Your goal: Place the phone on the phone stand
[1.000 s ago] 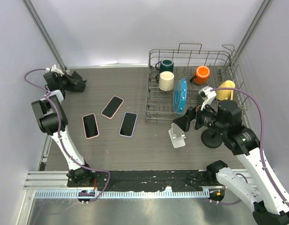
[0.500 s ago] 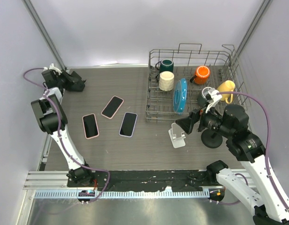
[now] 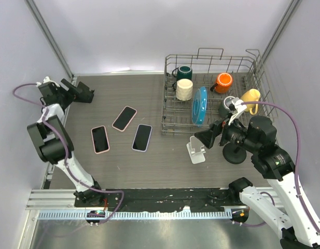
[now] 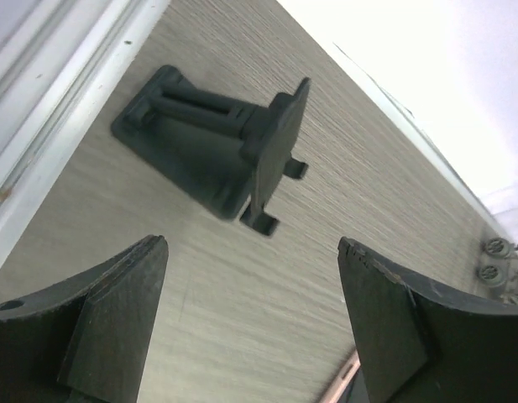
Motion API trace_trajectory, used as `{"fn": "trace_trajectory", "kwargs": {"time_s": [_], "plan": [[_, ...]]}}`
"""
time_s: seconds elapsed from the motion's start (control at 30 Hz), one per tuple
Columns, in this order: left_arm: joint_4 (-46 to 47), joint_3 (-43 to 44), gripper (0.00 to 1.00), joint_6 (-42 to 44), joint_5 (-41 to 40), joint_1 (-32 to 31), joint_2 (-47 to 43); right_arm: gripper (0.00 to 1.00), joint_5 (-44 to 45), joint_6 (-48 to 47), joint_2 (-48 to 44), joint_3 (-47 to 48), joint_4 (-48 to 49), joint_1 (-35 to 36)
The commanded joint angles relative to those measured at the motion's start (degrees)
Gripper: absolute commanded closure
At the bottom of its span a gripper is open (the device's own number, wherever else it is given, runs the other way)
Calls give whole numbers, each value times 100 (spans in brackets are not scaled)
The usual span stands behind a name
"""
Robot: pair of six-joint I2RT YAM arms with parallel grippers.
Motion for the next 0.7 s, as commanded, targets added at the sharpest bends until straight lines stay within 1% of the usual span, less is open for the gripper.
{"fn": "trace_trajectory", "kwargs": {"time_s": [0.0,0.03,0.07,0.1,0.13,0.17,0.2,0.23,0.27,0.3,0.33,0.37,0.4,0.43,0.47,0.5,0.53,0.57,0.67], "plan": [[-194,-902,16,-706,-777,-46,-1397,2,-129,151,21,189,227,25],[-351,-1036,16,-698,-803,-142,-1756,2,-181,160,64,180,244,16],[-439,-1124,16,-402,-846,-483,-1899,1,-208,177,74,189,236,16],[-771,-1090,15,-182,-986,-704,-2004,2,-208,178,82,180,236,25],[-1383,-1020,13,134,-1153,-941,-2110,2,-217,169,82,180,236,25],[-1711,-906,4,642,-1537,-1248,-2189,2,-208,151,82,180,209,25],[-2011,-662,0,873,-1741,-1738,-2181,2,-208,134,82,171,192,25],[-2414,-555,0,1067,-1909,-1995,-2155,2,-173,108,74,171,183,25],[-2592,-458,0,1251,-1702,-2181,-1963,2,-156,99,82,163,165,25],[-2829,-118,0,1697,-1447,-2435,-1805,2,-138,72,82,171,148,25],[-3484,129,0,1901,-1253,-2533,-1612,2,-120,63,82,180,130,25],[-3838,367,0,2138,-1164,-2586,-1366,2,-129,55,74,197,113,25],[-4164,796,0,2471,-1276,-2813,-955,2,-129,46,82,215,86,25],[-4715,983,0,2640,-1330,-2989,-716,2,-129,37,65,224,77,25],[-4964,1150,0,2772,-1322,-3087,-522,2,-120,28,74,241,51,25],[-5167,1447,0,2887,-1443,-3175,-172,2,-120,20,56,242,42,16],[-5360,1520,0,2949,-1540,-3367,-73,2,-120,37,47,250,34,25],[-5380,1555,0,3141,-1646,-3473,6,2,-120,28,47,250,25,25],[-5222,1556,0,3301,-1874,-3728,191,1,-120,37,38,277,-10,25]]}}
